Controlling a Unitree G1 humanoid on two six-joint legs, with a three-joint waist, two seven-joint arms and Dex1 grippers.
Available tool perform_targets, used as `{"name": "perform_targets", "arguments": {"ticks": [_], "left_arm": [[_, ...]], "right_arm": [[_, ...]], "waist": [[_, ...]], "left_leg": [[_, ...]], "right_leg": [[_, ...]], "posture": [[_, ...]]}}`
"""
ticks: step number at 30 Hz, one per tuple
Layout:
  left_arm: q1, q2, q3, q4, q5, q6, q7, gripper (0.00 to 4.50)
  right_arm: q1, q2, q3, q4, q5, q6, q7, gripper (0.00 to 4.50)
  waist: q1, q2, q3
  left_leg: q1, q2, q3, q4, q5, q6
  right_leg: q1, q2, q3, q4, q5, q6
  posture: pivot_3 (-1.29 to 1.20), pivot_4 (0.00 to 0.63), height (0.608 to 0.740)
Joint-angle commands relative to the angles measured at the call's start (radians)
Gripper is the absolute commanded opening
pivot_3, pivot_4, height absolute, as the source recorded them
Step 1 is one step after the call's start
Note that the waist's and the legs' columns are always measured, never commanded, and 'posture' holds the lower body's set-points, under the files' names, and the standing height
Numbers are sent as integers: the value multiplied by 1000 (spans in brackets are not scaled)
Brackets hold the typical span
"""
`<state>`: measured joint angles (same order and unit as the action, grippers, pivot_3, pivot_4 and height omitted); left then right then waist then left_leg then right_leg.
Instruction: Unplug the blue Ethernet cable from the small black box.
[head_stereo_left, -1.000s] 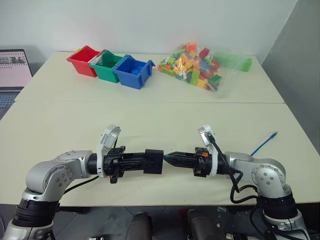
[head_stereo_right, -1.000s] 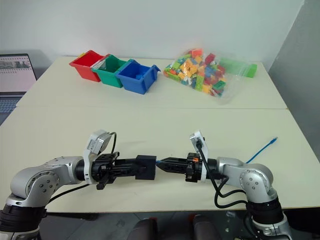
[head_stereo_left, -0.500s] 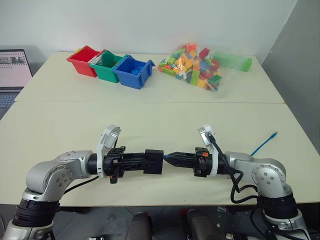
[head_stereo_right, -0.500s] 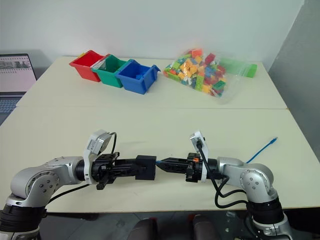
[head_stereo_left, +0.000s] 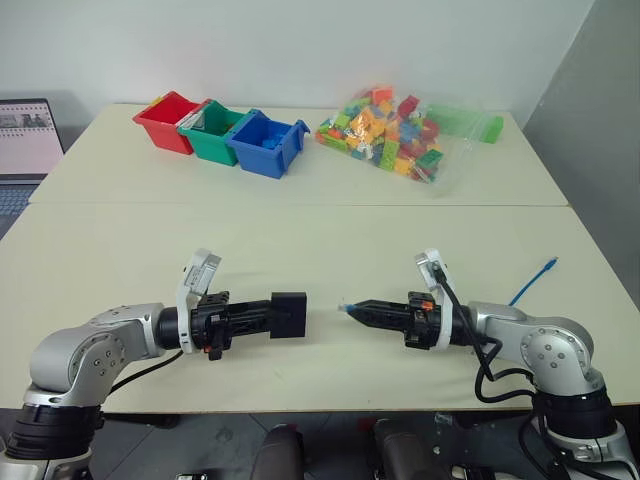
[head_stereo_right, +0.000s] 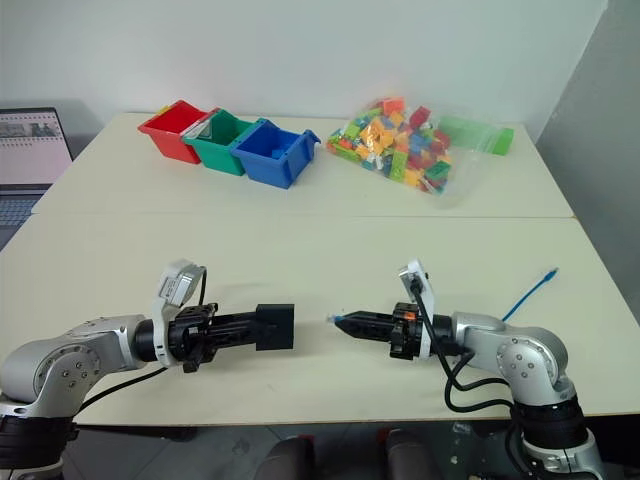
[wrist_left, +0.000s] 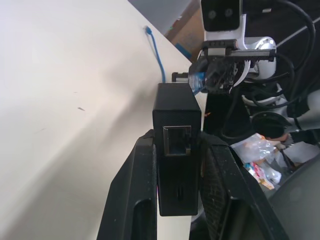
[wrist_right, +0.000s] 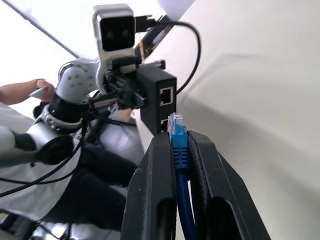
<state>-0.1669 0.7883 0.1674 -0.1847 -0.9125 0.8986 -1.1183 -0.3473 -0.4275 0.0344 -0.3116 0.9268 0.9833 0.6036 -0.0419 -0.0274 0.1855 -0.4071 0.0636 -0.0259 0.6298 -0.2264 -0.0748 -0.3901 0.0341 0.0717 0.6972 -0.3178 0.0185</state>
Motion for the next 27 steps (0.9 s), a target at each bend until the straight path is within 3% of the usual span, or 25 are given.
{"name": "perform_targets", "arguments": {"ticks": [1, 5, 7, 10, 21, 24, 27], "left_arm": [[-12, -34, 37, 4, 44, -61, 79, 776], [-34, -73, 31, 19, 101, -113, 148, 776], [-46, -95, 31, 30, 121, -137, 177, 776], [-64, -127, 33, 43, 173, -199, 229, 776], [-267, -250, 48, 438, 625, -804, 607, 776], [-352, -274, 48, 671, 704, -988, 685, 776], [-388, -289, 47, 803, 720, -1065, 685, 776]], "right_arm": [[-113, 17, 71, 195, -395, -391, -118, 86], [-198, 25, 130, 449, -669, -641, -230, 86], [-223, 38, 130, 541, -722, -693, -249, 788], [-235, 56, 118, 596, -755, -727, -245, 1392], [-172, -11, 111, 248, -636, -627, 37, 3846], [-180, -55, 147, 66, -560, -504, 131, 3846], [-185, -60, 154, 23, -551, -451, 137, 3846]], "waist": [[-3, 0, 0], [-2, 0, 0], [0, 0, 0], [4, 0, 0], [10, 0, 0], [13, 0, 0], [13, -1, -1]], "left_leg": [[1, 0, 0, 0, 0, 0], [0, 0, 1, 0, 0, 0], [-1, 0, 1, 0, 0, 0], [-2, 0, 1, 0, 0, 0], [-2, -1, 0, 1, 0, 0], [-2, -1, 0, 0, 0, 0], [-3, -1, 0, 1, 0, 0]], "right_leg": [[0, 0, 0, 0, 0, 0], [-1, 0, 1, 0, 0, 0], [-1, 0, 1, 0, 1, -1], [-1, -1, 0, 0, 3, -5], [-2, -1, 0, 1, 4, -5], [-1, -2, -1, 1, 4, -5], [-1, -2, -1, 1, 4, -5]], "posture": [[0, 150, 740], [0, 150, 740], [0, 150, 740], [0, 150, 740], [0, 150, 740], [0, 150, 740], [0, 150, 740]]}}
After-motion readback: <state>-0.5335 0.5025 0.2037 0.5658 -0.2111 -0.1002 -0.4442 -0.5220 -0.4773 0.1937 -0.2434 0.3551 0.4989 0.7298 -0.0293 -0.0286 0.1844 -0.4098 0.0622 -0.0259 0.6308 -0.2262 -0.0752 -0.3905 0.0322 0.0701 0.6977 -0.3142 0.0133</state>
